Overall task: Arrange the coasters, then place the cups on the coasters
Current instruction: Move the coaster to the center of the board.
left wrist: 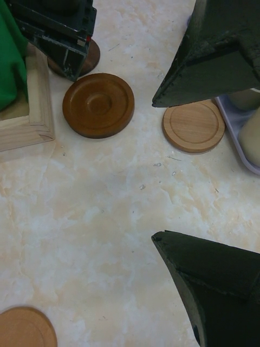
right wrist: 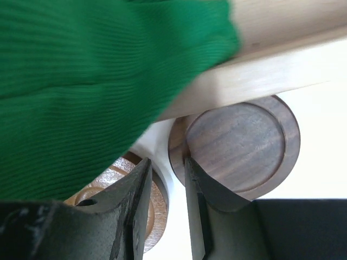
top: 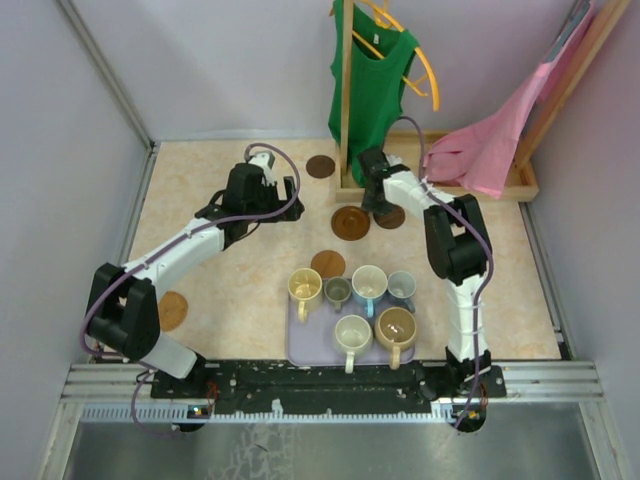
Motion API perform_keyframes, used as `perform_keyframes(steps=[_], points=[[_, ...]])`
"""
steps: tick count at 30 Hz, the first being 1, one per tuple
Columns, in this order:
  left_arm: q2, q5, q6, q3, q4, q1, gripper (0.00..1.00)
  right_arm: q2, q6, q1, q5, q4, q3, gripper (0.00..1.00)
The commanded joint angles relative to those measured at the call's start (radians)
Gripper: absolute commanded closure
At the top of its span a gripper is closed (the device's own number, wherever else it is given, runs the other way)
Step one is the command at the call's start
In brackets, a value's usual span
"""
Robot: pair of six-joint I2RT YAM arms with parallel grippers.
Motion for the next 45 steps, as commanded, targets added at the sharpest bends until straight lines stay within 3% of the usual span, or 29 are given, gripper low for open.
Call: perform_keyframes(steps=[1,15,25,35,40,45], points=[[-0.017,-0.018,0.022,0.001,0.002,-0.004,0.0,0.102,0.02,0.095,-0.113,-0.021,0.053,0.69],[-0.06,-0.05,0.013,-0.038,0.0,0.0,0.0,0.135,0.04,0.169,-0.123,-0.031,0.121,0.7],[-0.033,-0.034,0.043,-0.031,0.018,-0.001,0.0,-0.059,0.006,0.149,-0.097,0.11,-0.06,0.68],[0.123,0.015,0.087,0.093,-0.017,-0.045,0.14,-0.23,-0.035,0.084,-0.074,0.18,-0.176,0.66],[0.215,0.01,0.107,0.176,-0.055,-0.09,0.3,-0.279,-0.056,0.073,-0.055,0.192,-0.217,0.66],[0.289,0.011,0.111,0.225,-0.068,-0.113,0.34,-0.317,-0.058,0.048,-0.06,0.203,-0.267,0.66]])
